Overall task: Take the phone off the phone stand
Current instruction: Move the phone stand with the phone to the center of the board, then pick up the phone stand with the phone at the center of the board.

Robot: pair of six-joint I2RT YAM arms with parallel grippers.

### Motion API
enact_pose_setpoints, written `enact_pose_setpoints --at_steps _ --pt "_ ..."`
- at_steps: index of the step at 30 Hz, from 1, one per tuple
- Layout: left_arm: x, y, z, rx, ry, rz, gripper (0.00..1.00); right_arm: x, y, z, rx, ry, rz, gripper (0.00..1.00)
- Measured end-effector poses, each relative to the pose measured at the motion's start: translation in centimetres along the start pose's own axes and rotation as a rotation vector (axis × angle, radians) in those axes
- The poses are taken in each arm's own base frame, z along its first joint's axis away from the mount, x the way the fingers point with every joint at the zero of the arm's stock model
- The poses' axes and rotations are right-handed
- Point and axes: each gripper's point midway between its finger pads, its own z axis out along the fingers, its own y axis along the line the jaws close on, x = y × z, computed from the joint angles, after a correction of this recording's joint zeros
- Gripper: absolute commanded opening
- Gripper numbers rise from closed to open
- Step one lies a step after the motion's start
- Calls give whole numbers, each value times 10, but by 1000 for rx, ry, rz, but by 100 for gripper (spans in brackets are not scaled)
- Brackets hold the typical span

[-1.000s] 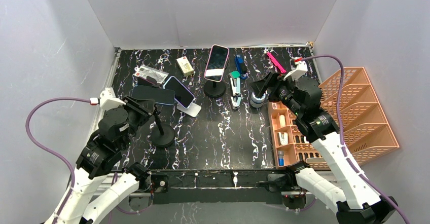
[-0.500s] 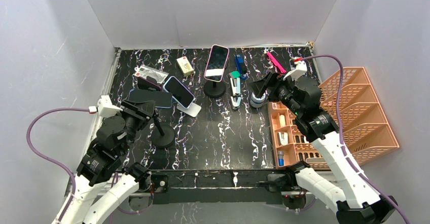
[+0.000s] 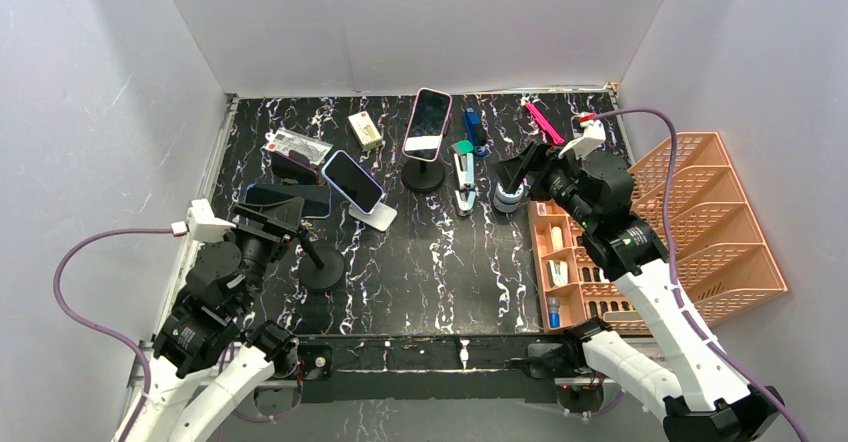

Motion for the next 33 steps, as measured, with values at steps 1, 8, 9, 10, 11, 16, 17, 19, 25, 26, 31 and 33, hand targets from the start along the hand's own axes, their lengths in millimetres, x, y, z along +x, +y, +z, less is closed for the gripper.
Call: enact_pose_setpoints --at_steps 1,8,9,10,11,16,17,19,25,26,31,33 --pt "-1 1 -1 -1 -5 -6 52 0 0 0 0 0 0 92" --pt "-7 8 -7 -1 -40 -34 43 0 0 0 0 0 0 92" --pt "-8 9 -8 -1 -43 -36 42 0 0 0 0 1 0 92" --pt "-8 10 -8 -3 -47 -39 42 0 0 0 0 1 0 92" --pt "-9 11 -9 -4 -51 -41 42 0 0 0 0 1 0 92" --pt "-7 16 -8 -10 -57 -47 44 0 0 0 0 2 0 92" --pt "-6 18 -7 -13 -55 -45 44 0 0 0 0 2 0 92" --pt "-4 20 -6 -19 -52 -43 45 0 0 0 0 2 0 92" --pt "-2 19 -2 -24 -49 -40 44 1 0 1 1 2 0 92" --pt "-2 18 -1 -20 -51 -42 43 0 0 0 1 2 0 92" --pt "-4 14 -1 -8 -56 -49 42 1 -1 1 2 4 -2 92" --pt "-4 13 0 -7 -57 -49 41 1 -1 1 3 5 -2 92"
